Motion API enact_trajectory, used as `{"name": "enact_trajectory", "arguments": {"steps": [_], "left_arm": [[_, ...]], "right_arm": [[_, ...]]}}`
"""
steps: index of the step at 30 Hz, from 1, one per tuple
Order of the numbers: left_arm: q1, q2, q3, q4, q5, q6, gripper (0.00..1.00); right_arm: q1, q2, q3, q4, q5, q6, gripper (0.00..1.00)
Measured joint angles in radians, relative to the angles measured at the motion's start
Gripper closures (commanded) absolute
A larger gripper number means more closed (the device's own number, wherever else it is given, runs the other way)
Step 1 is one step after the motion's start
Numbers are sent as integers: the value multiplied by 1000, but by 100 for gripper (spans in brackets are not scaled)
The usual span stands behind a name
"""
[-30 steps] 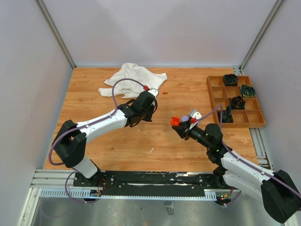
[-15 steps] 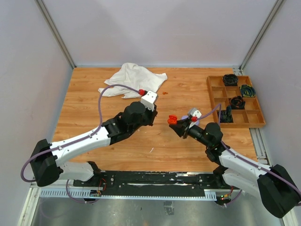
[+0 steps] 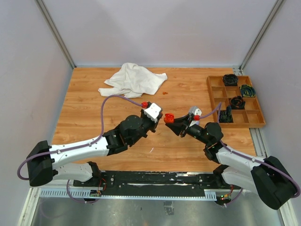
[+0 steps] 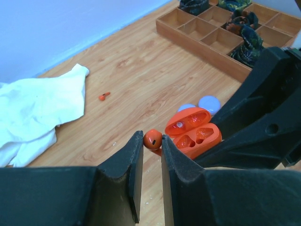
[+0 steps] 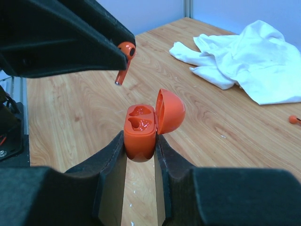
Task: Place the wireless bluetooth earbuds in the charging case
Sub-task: Place the earbud in the charging case.
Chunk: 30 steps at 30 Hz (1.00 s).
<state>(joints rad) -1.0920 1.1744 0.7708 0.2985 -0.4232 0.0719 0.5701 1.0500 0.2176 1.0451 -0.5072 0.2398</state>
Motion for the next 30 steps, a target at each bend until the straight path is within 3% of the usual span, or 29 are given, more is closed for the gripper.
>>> {"name": "enact_trajectory", "arguments": {"steps": [13, 30], "left_arm": [[-49, -18, -61, 180, 19, 137, 78], [-80, -11, -67, 211, 60, 187, 78]], "right_arm": [[0, 11, 5, 94, -69, 51, 99], [0, 19, 6, 135, -90, 75, 99]]}}
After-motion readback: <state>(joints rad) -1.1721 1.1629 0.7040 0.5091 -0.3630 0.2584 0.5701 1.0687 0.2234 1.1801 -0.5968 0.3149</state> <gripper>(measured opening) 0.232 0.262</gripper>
